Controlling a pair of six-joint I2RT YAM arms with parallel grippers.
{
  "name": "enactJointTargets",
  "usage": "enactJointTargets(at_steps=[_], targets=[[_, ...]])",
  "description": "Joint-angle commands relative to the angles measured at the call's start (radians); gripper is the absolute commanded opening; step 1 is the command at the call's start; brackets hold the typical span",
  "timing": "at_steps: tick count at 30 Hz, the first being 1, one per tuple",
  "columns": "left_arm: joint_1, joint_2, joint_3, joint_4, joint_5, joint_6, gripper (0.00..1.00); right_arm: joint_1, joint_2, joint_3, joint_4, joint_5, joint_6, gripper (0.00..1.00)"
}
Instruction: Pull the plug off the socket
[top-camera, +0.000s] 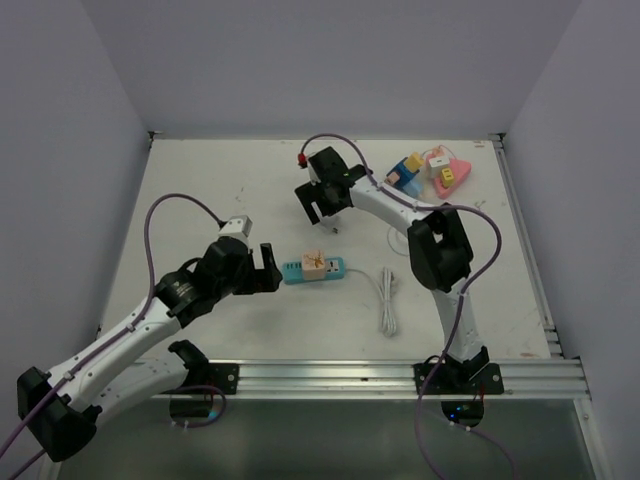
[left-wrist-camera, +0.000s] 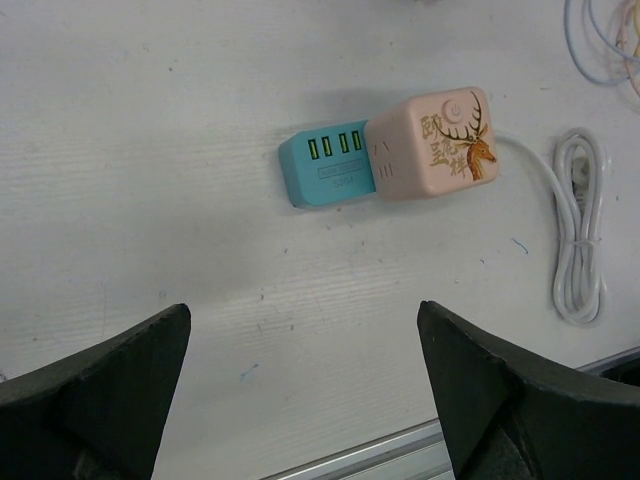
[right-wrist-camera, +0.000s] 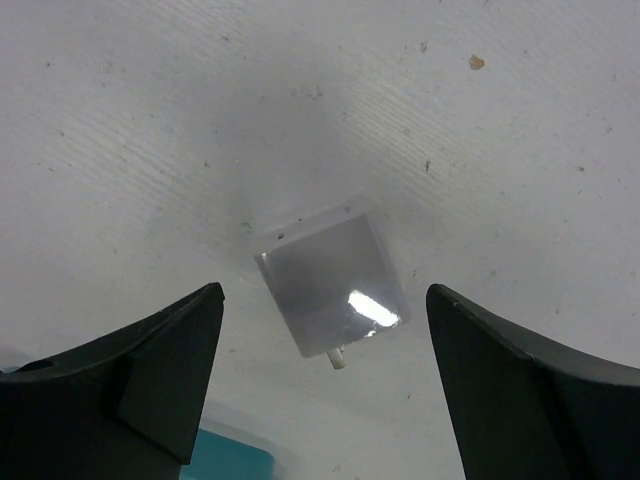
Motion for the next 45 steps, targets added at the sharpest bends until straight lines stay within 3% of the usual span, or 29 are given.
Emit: enactJointTargets(at_steps=[1, 8, 13, 16, 27, 40, 45], targets=[[-0.001, 0.043, 0.024, -0.016, -0.007, -0.039, 1.00, 0.002, -0.178, -0.048, 0.015, -0.012, 0.033, 0.86], [-0.010, 0.200, 0.121, -0.051, -0.033, -0.146, 1.00, -0.004, -0.490, -0.369, 0.099, 0.144, 0.142, 0.87], [-0.077, 0.390, 0.269, -0.082, -0.128, -0.191, 1.00, -0.008, -0.772, -0.591, 0.145, 0.228, 0.251, 0.88], [-0.113, 0.510, 0.368, -0.114, -0.174, -0.197, 1.00, -0.009, -0.927, -0.731, 0.179, 0.248, 0.312, 0.98], [-0.191, 0.821, 0.561, -0.166, -0.255, -0.215, 0.97, -0.011, -1.357, -1.056, 0.240, 0.202, 0.461, 0.99], [-0.200, 0.953, 0.633, -0.160, -0.244, -0.211, 0.82, -0.011, -1.387, -1.170, 0.282, 0.124, 0.510, 0.99], [-0.200, 0.914, 0.578, -0.132, -0.241, -0.214, 0.61, -0.011, -1.355, -1.184, 0.306, 0.061, 0.501, 0.99]])
